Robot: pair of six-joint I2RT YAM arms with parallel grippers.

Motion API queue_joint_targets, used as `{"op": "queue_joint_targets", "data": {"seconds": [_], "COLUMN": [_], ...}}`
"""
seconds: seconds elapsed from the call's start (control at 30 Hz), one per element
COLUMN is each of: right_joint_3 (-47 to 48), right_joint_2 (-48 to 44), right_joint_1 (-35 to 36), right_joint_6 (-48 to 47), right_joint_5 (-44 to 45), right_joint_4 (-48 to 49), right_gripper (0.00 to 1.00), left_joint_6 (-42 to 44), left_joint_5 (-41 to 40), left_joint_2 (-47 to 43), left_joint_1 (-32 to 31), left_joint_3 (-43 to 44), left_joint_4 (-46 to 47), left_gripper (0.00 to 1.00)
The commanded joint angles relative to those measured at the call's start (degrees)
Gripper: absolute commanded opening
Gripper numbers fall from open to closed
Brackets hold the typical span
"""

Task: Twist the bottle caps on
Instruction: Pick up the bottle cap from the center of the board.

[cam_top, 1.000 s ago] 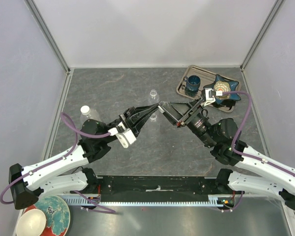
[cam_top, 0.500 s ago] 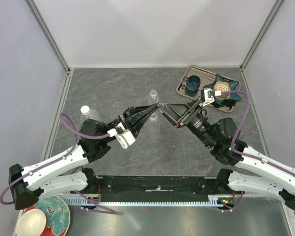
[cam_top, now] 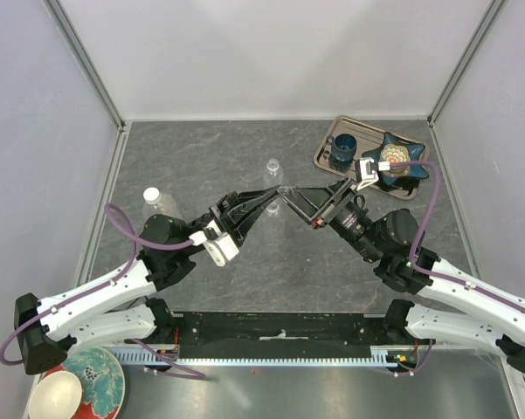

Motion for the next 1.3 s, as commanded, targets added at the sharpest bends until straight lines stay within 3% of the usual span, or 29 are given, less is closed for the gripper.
{"op": "queue_joint_targets", "data": {"seconds": [0.0,0.07,0.23,0.5,0.8,0.9,0.93,1.03,1.1,1.13,1.27], "right_joint_3": [2.2,2.2,1.9,1.9,2.5,4.2,5.3,6.8,7.1,7.5,9.3], "right_joint_2": [-0.3,-0.1,0.2,0.4,0.5,0.5,0.3,-0.9,-2.1,-3.2,-5.7], "right_joint_1": [-0.1,-0.1,-0.1,-0.1,-0.1,-0.1,-0.2,-0.2,-0.1,-0.1,-0.1], "right_joint_6": [-0.9,-0.8,-0.6,-0.5,-2.2,-4.6,-5.4,-8.4,-9.6,-11.0,-14.3], "right_joint_5": [0.6,0.8,0.9,0.4,0.6,0.6,0.7,2.3,4.7,5.5,8.9], "right_joint_4": [3.6,3.7,5.1,5.8,5.2,1.1,-0.3,-6.0,-9.1,-10.2,-17.9], "right_gripper": [0.47,0.58,0.58,0.43,0.36,0.29,0.27,0.24,0.23,0.23,0.23], "left_joint_6": [0.6,0.6,0.6,0.8,1.5,-0.2,-2.3,-7.7,-10.4,-13.8,-21.8], "left_joint_5": [0.3,0.3,0.1,-0.1,-2.5,-8.9,-11.0,-17.9,-18.3,-18.0,-16.9], "left_joint_2": [-1.1,-1.1,-1.5,-1.8,-2.1,-0.8,-0.4,1.1,0.5,-0.3,-3.1], "left_joint_1": [0.3,0.3,0.4,0.8,0.9,0.8,0.8,1.0,2.5,3.3,7.5], "left_joint_3": [-0.9,-1.0,-1.5,-2.1,-2.6,2.0,4.0,11.5,13.8,13.7,12.1], "left_joint_4": [1.7,1.7,1.7,1.6,0.9,-4.6,-10.1,-18.7,-24.0,-24.3,-27.1], "left_gripper": [0.02,0.02,0.02,0.02,0.02,0.17,0.28,0.47,0.55,0.65,0.78]}}
